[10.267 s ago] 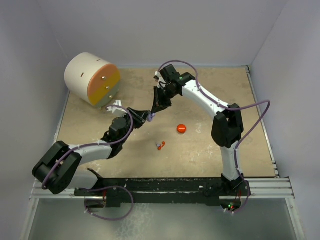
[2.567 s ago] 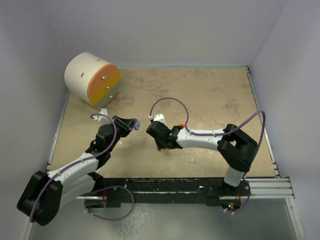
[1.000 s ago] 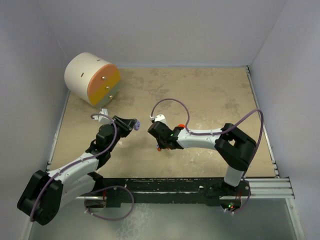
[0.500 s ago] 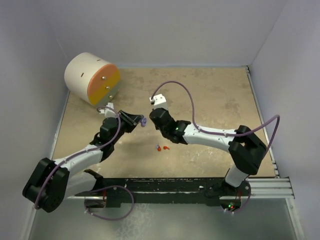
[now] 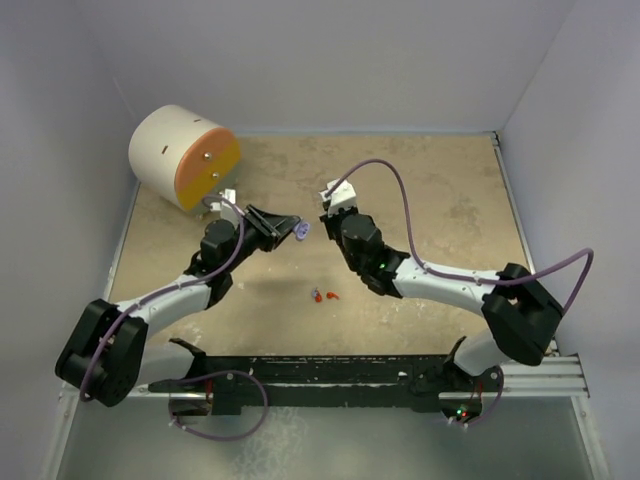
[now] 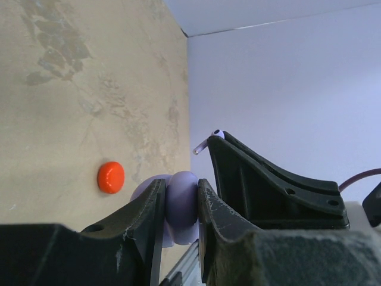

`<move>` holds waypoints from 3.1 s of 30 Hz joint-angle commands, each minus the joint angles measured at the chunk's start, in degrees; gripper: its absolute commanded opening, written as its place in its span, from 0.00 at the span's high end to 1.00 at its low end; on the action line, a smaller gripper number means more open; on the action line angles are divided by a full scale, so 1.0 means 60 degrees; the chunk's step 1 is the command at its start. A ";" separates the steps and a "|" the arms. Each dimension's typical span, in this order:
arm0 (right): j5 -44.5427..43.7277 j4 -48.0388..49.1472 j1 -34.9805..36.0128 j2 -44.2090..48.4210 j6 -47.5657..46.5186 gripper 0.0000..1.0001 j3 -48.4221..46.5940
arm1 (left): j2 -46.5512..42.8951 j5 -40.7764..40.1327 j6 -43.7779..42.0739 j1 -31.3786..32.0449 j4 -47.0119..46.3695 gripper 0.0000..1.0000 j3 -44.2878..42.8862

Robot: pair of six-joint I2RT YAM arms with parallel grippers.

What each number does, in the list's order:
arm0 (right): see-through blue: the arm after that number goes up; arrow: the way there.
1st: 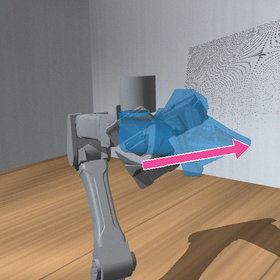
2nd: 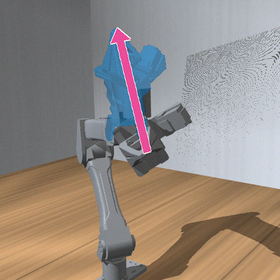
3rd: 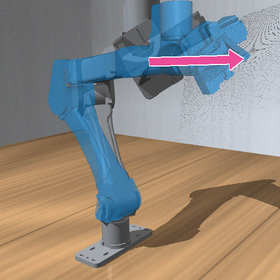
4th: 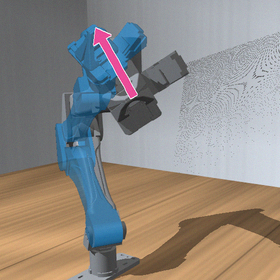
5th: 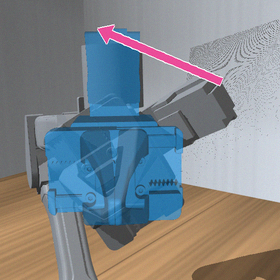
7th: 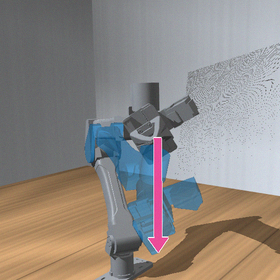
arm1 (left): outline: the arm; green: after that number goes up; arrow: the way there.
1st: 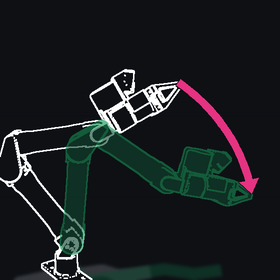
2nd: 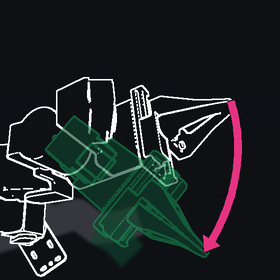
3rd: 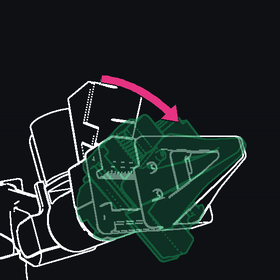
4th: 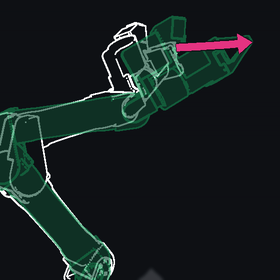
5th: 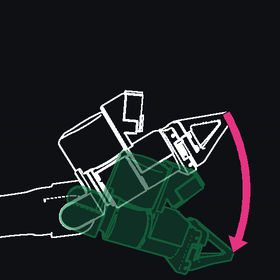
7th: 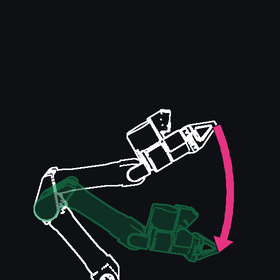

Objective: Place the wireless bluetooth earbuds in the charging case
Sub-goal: Pick up the earbud from the center of the board, then place the earbud in the charging case.

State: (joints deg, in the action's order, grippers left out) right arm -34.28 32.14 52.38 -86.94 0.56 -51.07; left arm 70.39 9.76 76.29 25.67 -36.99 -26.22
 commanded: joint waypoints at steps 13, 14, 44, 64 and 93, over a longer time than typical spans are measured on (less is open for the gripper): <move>0.1714 0.6586 -0.0087 0.0393 -0.4039 1.00 0.2141 | 0.0907 0.1043 0.1555 -0.0352 -0.1944 1.00 -0.0738; 0.1640 0.7007 -0.0087 0.0329 -0.4250 1.00 0.2248 | 0.0963 0.1027 0.1611 -0.0369 -0.1916 1.00 -0.0793; 0.3267 0.9294 -0.0087 -0.0847 -0.6003 1.00 0.2574 | 0.2109 0.1188 0.2017 -0.0381 -0.0838 1.00 -0.1866; 0.3400 0.9394 -0.0087 -0.1386 -0.6121 1.00 0.2377 | 0.2373 0.1520 0.2073 -0.0354 -0.0993 1.00 -0.2123; 0.3013 0.9492 -0.0080 -0.1485 -0.5934 1.00 0.2761 | 0.2266 0.1430 0.2193 -0.0365 -0.1158 1.00 -0.2220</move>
State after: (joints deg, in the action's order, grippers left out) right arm -14.26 84.55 51.90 -97.12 -35.48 -34.89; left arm 84.64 18.04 88.16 23.75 -40.62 -36.99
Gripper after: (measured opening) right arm 0.046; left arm 0.246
